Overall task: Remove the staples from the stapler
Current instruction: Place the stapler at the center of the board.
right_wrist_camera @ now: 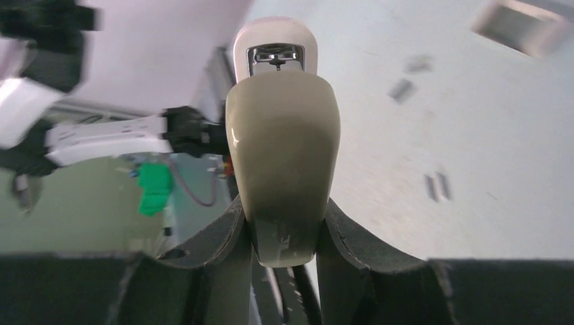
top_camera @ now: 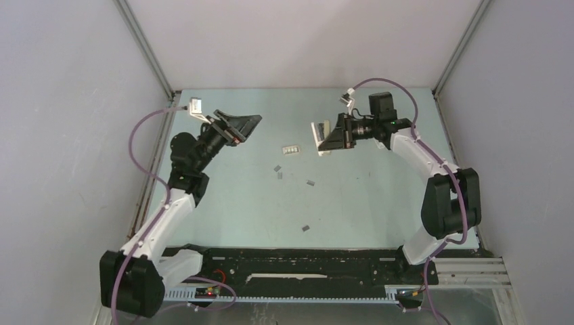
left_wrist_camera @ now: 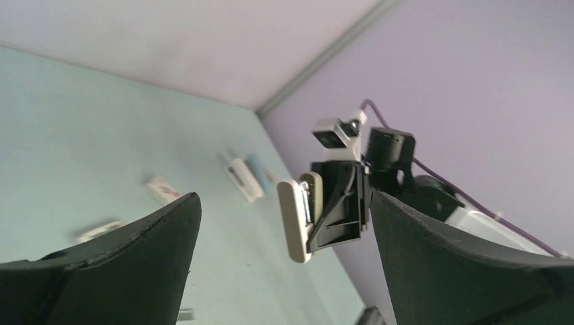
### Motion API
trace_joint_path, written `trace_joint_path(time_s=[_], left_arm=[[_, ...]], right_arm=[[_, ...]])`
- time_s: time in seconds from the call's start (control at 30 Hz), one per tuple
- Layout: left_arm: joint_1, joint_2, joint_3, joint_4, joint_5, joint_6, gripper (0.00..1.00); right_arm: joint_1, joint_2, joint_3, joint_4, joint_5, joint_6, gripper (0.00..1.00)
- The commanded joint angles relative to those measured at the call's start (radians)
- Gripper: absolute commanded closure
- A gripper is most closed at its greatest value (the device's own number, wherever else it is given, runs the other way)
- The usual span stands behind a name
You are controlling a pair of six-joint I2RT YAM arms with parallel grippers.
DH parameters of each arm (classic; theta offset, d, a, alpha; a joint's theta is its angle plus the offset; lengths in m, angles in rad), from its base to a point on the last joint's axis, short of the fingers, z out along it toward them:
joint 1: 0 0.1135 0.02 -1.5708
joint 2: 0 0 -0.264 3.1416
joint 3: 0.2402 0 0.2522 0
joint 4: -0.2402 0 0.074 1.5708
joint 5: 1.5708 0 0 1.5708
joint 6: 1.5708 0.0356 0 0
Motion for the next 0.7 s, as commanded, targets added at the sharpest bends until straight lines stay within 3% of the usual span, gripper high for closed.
trace_joint_path(time_s=[0.0,0.17,0.33,0.53,0.67], left_arm=[[0.079,-0.118,0.0,-0.273,-0.134,0.194,0.0],[0.156,-0.145,-0.043,-0.294,-0.081,0.177,0.0],[0.161,-0.11,-0.074,-0.239,-0.053,0.137,0.0],[0.162,-0.079,-0.076,-0.216,-0.022,0.125,0.0],[0.161,-0.091,-0.087,-0.215,-0.029,0.127,0.0]], right_arm=[[-0.088,-0.037,-0.001,-0.318,0.247,-0.402,1.0],[-0.192,-0.068,-0.09,-0.337,0.53,-0.566,1.0],[-0.284,-0.063,-0.13,-0.29,0.812,-0.709,1.0],[-0.372,0.019,-0.13,-0.246,0.99,-0.827,1.0],[-0.42,0.049,-0.13,-0.229,1.027,-0.861,1.0]])
